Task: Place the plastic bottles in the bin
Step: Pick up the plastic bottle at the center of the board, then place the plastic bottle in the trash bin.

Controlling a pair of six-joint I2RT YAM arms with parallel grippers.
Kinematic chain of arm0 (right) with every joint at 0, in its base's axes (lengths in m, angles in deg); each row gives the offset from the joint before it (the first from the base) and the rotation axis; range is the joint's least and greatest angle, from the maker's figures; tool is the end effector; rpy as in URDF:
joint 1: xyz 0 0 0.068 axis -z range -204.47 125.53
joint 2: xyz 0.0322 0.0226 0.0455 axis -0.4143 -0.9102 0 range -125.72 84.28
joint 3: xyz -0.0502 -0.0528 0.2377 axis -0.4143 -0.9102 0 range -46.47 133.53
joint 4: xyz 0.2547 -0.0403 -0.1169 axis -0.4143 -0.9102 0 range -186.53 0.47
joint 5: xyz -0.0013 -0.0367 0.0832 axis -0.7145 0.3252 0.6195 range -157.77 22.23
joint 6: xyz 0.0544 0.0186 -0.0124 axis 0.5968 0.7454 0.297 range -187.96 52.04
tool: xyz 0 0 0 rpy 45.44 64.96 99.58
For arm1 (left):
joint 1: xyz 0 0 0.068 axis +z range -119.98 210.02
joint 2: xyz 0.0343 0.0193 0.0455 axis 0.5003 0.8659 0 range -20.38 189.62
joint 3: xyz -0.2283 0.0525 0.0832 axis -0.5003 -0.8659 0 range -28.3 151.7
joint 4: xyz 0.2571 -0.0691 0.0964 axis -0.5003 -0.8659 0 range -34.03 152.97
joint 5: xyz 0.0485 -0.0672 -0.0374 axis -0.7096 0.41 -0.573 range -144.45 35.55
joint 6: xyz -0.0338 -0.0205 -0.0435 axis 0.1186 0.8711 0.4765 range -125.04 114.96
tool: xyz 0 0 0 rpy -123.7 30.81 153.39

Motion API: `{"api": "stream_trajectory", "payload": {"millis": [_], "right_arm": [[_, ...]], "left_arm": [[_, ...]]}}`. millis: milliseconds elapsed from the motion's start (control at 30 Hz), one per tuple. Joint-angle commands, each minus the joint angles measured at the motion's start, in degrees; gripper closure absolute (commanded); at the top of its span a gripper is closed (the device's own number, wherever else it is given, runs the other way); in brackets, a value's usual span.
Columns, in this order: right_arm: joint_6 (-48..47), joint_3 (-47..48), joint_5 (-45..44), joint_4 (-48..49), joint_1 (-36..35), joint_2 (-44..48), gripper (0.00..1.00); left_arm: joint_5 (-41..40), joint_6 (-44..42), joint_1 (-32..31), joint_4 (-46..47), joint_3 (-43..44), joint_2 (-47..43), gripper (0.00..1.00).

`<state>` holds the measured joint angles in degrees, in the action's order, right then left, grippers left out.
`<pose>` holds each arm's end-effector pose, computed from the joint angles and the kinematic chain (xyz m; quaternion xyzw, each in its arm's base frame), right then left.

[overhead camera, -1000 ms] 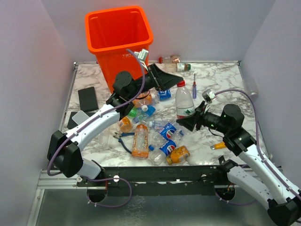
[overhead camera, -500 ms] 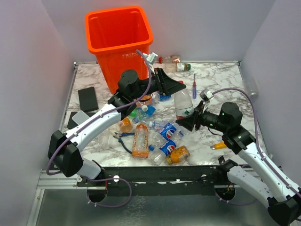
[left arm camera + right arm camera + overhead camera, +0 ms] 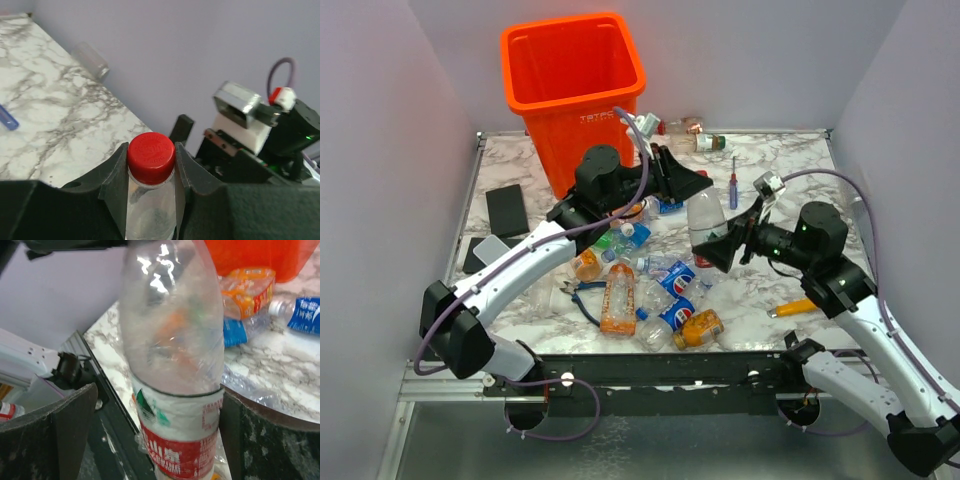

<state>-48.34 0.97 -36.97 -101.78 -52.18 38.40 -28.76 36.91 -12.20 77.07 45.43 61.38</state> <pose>0.1923 0.1256 0.3318 -0.2214 0.7285 0.4342 0.4814 0.2626 -0.2632 0.3839 0.1668 0.6515 -0.5962 0.4384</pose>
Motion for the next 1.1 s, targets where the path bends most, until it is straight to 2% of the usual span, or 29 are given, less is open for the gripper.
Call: {"api": "stream_trajectory", "payload": {"millis": [0, 100, 200, 333, 433, 567, 633, 767, 900, 1067], "right_arm": [[4.7, 8.6, -0.1, -7.6, 0.0, -0.6, 0.0], [6.2, 12.1, 0.7, -9.6, 0.0, 0.1, 0.0], [6.7, 13.1, -2.4, -10.1, 0.1, 3.1, 0.0], [4.8, 10.8, -7.8, -10.1, 0.1, 7.4, 0.0], [6.0, 6.7, -14.0, -8.7, 0.0, 10.9, 0.0], [9.7, -2.6, -15.1, -1.6, 0.1, 16.5, 0.0], [11.3, -6.1, -15.6, 0.5, 0.0, 18.5, 0.0], [13.2, -10.0, -14.9, 1.1, 0.0, 20.2, 0.0], [12.7, -10.4, -15.5, -2.0, 0.0, 21.1, 0.0], [11.5, -9.8, -17.4, -5.4, 0.0, 23.7, 0.0]], "left_arm": [[-13.9, -8.6, 4.5, -4.6, 5.9, -4.9, 1.0], [-22.2, -12.6, 8.0, -6.0, 10.3, -5.7, 1.0], [-32.2, -17.6, 10.4, -4.3, 14.5, -6.3, 1.0], [-45.5, -29.7, 10.9, 4.9, 17.2, -6.5, 1.0], [-52.0, -38.3, 12.5, 14.6, 18.5, -4.7, 1.0], [-51.2, -46.3, 15.1, 29.7, 18.6, -1.1, 1.0], [-51.1, -49.1, 16.0, 31.2, 21.6, 2.2, 1.0], [-50.0, -48.8, 17.5, 29.8, 26.6, 8.7, 1.0], [-46.8, -44.4, 17.6, 22.1, 30.9, 13.6, 1.0], [-48.9, -41.4, 17.6, 15.2, 33.3, 17.5, 1.0]]}}
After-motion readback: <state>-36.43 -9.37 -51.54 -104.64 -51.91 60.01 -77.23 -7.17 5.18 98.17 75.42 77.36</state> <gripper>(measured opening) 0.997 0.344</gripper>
